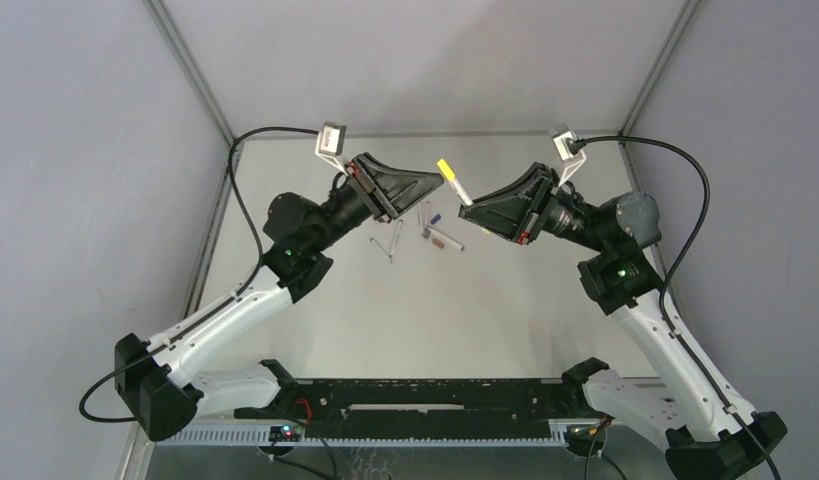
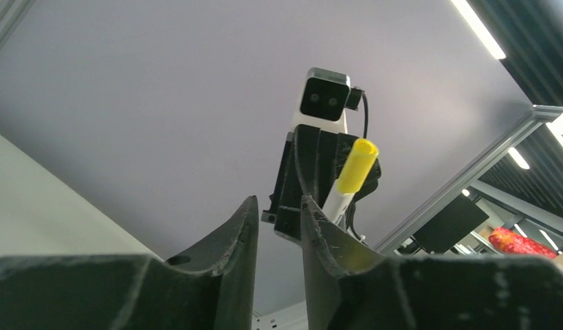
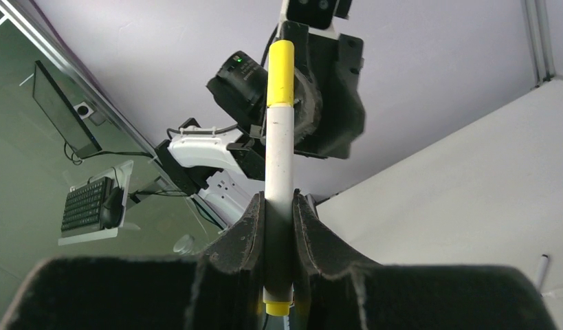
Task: Insert the pens into the pen caps
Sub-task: Insert the pen cap onto the pen, then press the pen cap onto the pen.
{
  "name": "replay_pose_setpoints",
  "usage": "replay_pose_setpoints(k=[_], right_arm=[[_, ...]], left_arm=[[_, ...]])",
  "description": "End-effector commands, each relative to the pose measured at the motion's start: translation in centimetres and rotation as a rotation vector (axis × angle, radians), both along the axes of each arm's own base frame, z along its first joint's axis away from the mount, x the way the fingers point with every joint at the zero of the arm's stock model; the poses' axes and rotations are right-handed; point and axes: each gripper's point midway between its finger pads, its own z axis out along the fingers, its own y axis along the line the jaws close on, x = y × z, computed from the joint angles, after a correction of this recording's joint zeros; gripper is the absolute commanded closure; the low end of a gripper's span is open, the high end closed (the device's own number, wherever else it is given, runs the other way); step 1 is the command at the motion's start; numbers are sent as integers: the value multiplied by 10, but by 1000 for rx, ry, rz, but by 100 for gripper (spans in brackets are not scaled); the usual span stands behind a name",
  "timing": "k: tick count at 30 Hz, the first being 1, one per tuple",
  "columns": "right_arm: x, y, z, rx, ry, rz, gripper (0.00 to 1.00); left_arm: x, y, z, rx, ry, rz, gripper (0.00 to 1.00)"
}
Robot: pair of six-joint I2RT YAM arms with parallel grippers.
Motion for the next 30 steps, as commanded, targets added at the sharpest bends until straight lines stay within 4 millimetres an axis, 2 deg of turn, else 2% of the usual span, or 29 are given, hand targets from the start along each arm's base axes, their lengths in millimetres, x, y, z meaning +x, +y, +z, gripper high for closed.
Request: replay_pose_setpoints(k=[1,5,9,12,15,18,23,30], right_arm=[[-15,-7,30,55,-83,3,100],[-15,-8,28,48,-81,5,100],[-16,-7,24,42,-83,16,100],[-17,-7,20,35,-82,24,100],[-17,-6,19,31,-88,29,100],[-16,-6,17,25,-90,26,100],[-13,-5,15,17,-89,20,100],[-8,-3,11,7,-79,19,100]], left_arm=[[-13,5,4,18,-56,-10,64],[-20,12,7,20,-117,4,47],[-33,25,23,-17,-230,21,28],[-43,32,39,-58,-305,27,19],[-35,32,48,-67,-274,56,18],[-18,26,49,-26,-189,86,18],[-1,26,48,14,-95,172,19],[-3,26,56,0,-92,182,22]])
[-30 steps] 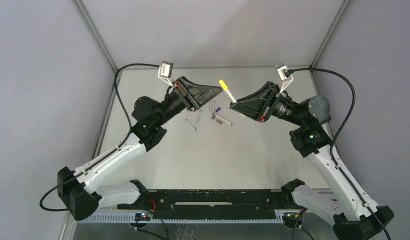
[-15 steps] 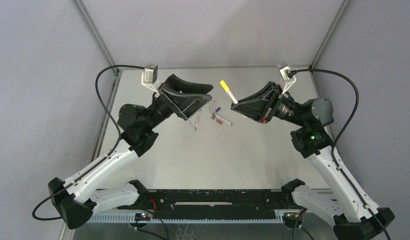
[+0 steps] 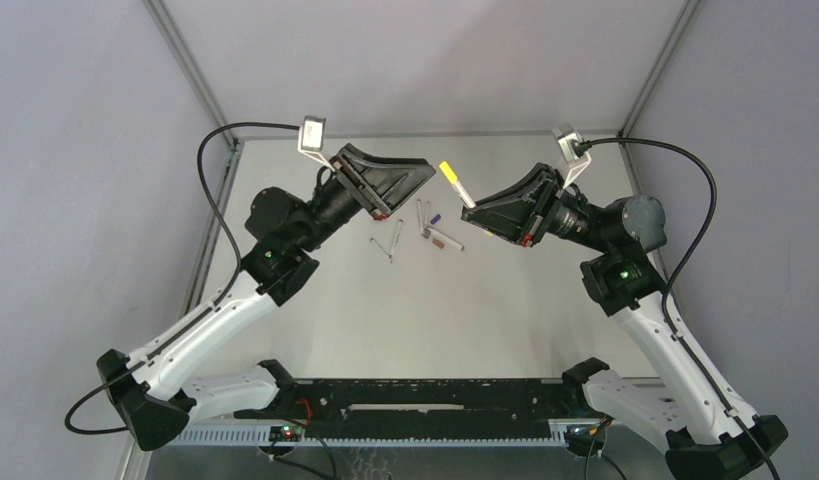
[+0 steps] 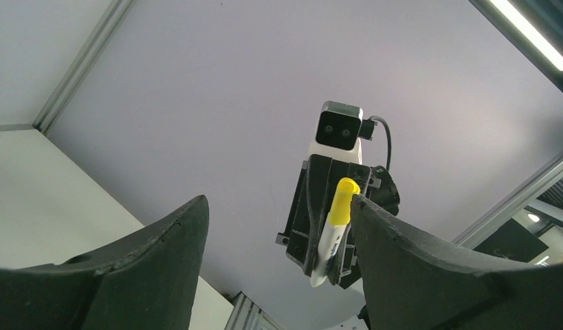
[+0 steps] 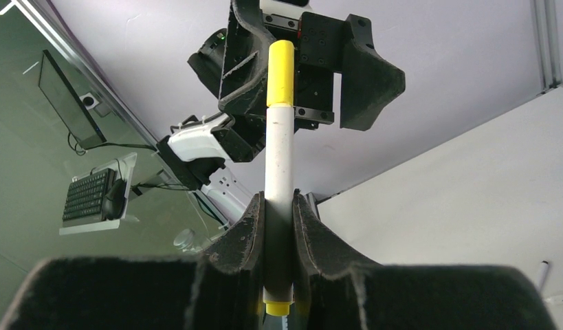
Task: Insert the pens into the pen caps
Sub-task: Press the pen cap onto the pen.
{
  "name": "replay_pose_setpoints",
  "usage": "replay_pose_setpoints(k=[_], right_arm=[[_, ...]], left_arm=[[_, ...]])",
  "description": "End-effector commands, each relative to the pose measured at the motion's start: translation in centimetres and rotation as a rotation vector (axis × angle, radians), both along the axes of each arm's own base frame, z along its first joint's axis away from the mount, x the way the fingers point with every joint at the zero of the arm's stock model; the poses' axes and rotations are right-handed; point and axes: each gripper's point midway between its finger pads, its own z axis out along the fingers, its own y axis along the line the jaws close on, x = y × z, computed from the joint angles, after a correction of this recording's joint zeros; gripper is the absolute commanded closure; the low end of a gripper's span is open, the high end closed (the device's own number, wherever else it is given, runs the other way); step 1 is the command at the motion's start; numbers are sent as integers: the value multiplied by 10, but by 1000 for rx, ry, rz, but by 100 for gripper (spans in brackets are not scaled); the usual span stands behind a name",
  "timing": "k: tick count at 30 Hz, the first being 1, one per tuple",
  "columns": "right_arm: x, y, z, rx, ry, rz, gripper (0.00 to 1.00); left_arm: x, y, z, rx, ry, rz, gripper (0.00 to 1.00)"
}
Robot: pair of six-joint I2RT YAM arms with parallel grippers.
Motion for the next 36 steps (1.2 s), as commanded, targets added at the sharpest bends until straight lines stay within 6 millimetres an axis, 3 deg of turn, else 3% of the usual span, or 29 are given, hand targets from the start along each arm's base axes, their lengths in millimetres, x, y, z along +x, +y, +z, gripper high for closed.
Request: replay_pose_setpoints(k=[1,9,13,24,36], right_arm=[[-1,0,7,7,-45,2,100],[2,1,5,1,-41,0,100],[2,1,4,-2,-42,-1,100],[4,2,1,-12,-42,-8,100],[5,1,2,-10,-46,-12,100]], left_arm=[[-10,7,35,-48,-66,11,22],[-18,1,48,-87,-93,-36,27],[-14,-2,48,-91,-79,-31,36],[-14,-10,56,-101,-69,-39,45],[-17,-16,52,-96,-55,-62,56]])
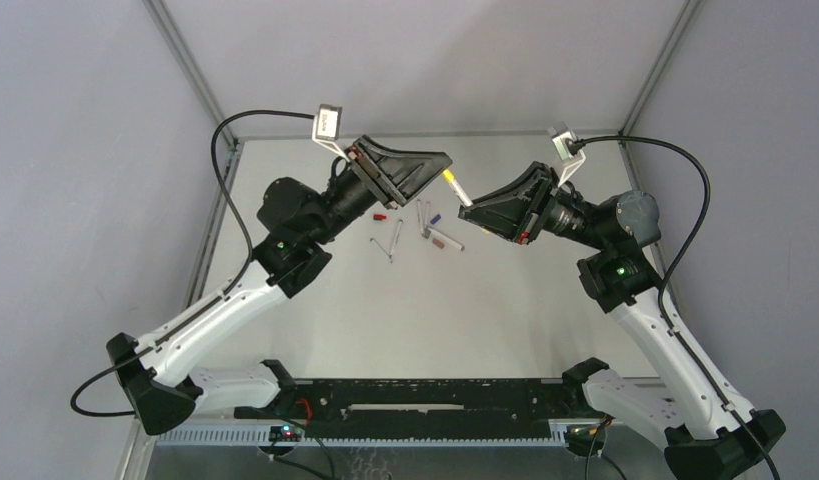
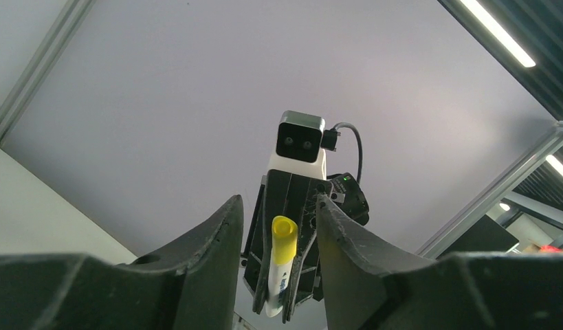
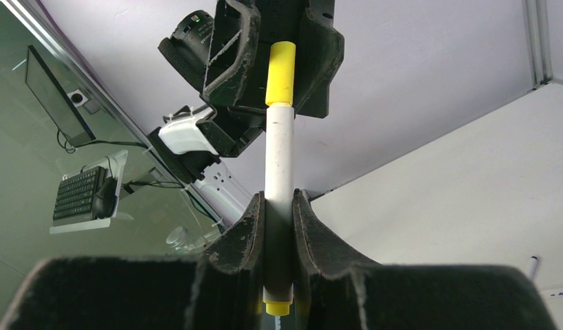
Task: Insert the pens into the pen caps
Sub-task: Press the pen cap onto the pen.
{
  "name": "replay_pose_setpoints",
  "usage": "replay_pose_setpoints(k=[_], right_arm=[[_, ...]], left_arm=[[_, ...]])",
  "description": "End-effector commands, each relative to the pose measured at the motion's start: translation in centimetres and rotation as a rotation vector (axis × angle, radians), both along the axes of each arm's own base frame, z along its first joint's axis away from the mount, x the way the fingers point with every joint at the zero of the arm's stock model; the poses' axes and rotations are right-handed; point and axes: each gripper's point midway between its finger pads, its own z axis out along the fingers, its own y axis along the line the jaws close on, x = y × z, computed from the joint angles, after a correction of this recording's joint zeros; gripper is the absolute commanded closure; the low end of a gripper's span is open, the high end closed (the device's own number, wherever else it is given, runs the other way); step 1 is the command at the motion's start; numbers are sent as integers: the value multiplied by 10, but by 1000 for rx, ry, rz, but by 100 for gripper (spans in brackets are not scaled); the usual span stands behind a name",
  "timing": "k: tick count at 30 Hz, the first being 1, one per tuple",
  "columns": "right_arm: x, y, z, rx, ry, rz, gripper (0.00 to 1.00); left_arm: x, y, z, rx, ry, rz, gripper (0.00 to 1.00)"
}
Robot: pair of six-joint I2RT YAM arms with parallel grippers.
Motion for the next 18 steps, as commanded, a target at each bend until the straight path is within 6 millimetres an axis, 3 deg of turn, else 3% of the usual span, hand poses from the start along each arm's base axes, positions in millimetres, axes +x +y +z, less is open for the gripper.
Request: replay_pose_setpoints(k=[1,7,12,18], right_arm=[[-3,-2,8,8,-43,-3,100],[-2,-3,9,10,-46,-7,100],[2,-4,10,12,-53,-22,100],[17,-7,19,-28,-114,-96,100]], left_arm=[[-9,5,28,-57,-38,-10,58],[-12,1,26,-50,-38,-32,80],[-12,-9,11,-18,-12,-66,99],[-9,-28,-31,126,72,-84,100]])
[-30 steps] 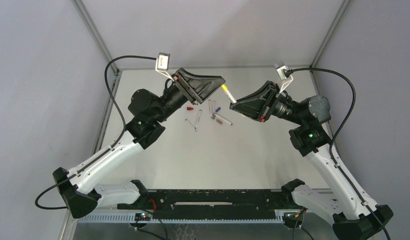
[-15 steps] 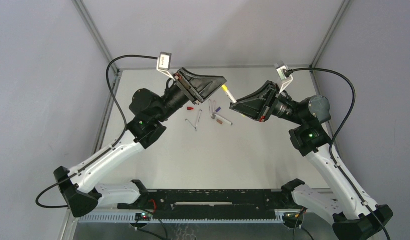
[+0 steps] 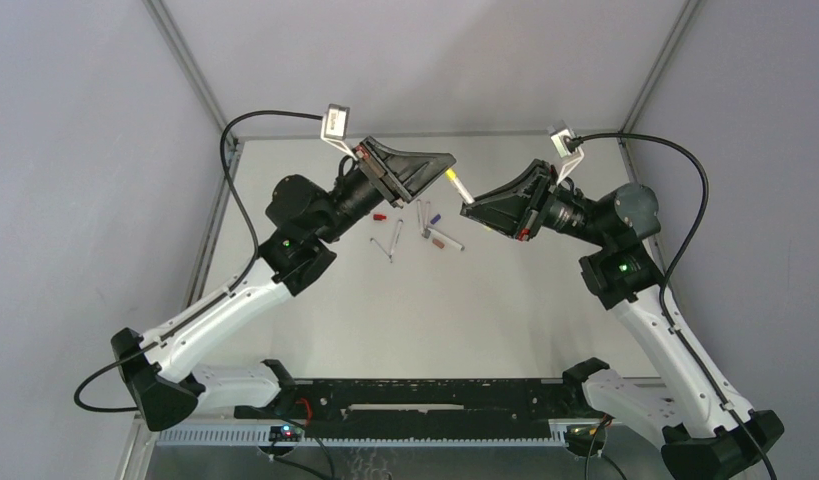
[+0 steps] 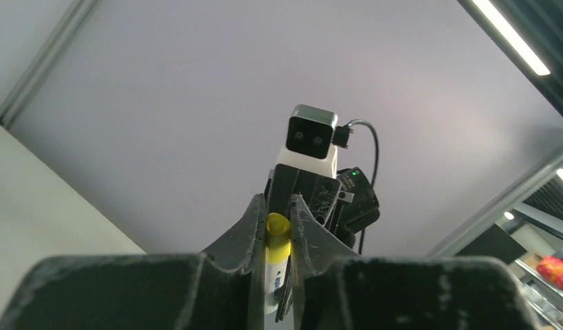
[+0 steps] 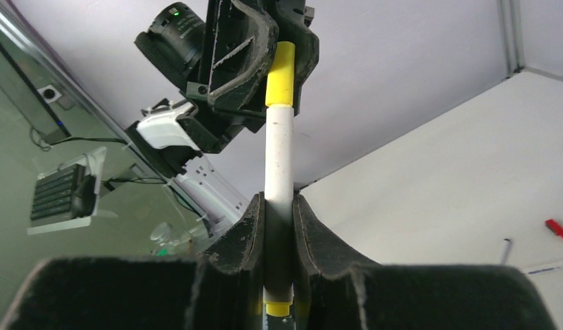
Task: Insert the pens into the pen caps
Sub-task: Press the pen cap onto the pen.
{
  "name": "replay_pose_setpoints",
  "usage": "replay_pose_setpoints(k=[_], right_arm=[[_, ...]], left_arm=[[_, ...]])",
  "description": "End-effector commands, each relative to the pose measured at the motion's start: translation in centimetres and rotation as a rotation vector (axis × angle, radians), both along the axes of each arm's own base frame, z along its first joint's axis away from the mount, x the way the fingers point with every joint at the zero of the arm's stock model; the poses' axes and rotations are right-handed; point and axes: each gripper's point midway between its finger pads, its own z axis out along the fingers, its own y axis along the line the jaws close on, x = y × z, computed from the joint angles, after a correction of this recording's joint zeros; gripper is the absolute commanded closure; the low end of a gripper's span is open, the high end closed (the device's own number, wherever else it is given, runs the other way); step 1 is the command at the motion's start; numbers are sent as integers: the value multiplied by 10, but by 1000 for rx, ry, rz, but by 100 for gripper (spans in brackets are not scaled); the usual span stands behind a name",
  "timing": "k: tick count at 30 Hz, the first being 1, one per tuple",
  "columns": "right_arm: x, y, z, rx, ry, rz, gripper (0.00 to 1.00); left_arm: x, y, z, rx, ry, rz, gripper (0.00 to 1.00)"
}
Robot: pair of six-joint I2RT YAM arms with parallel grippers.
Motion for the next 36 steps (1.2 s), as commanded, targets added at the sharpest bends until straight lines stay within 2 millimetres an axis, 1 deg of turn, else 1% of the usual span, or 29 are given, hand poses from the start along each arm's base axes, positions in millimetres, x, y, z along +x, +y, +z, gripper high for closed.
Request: replay_pose_setpoints(k=[1,2,5,8,11,13,16,17,18,19,21,23,26,30,33,36], right_arm=[[13,-5,29,-8,-130,-88,100],[20,-4,27,-34,-138,-114,100],[38,-7,32,-76,-166,-198,100],[51,-8,40,-94,-193,-259,100],[58,-8,46,-99,-201,-285,100],[56,-6,49,-91,-193,-251,100],[43,-2,57,-39,-146,-123,100],[38,0,59,-14,-121,-73,100],[32,1,64,14,-103,-27,100],[27,2,68,38,-92,13,100],[21,3,74,66,-75,63,100],[18,2,79,87,-58,87,100],[19,3,83,109,-36,93,100],[27,2,90,127,-10,61,100],[27,2,100,142,-16,53,100],[27,3,105,148,-23,44,100]], left_arm=[[-13,-20,-28,136,42,-67,100],[-12,-23,-35,165,47,-62,100],[-12,-29,-56,255,77,-51,100],[-15,-37,-71,316,98,-52,100],[-21,-45,-82,367,100,-77,100],[-28,-50,-87,392,76,-116,100],[-42,-52,-98,421,51,-197,100],[-50,-54,-101,423,43,-250,100],[-53,-54,-105,420,51,-277,100],[-60,-55,-107,414,51,-328,100],[-68,-56,-110,408,55,-380,100],[-72,-58,-111,398,61,-409,100],[-73,-61,-109,354,68,-426,100],[-68,-66,-111,358,38,-371,100],[-61,-69,-118,387,17,-309,100],[-58,-73,-127,423,-19,-272,100]])
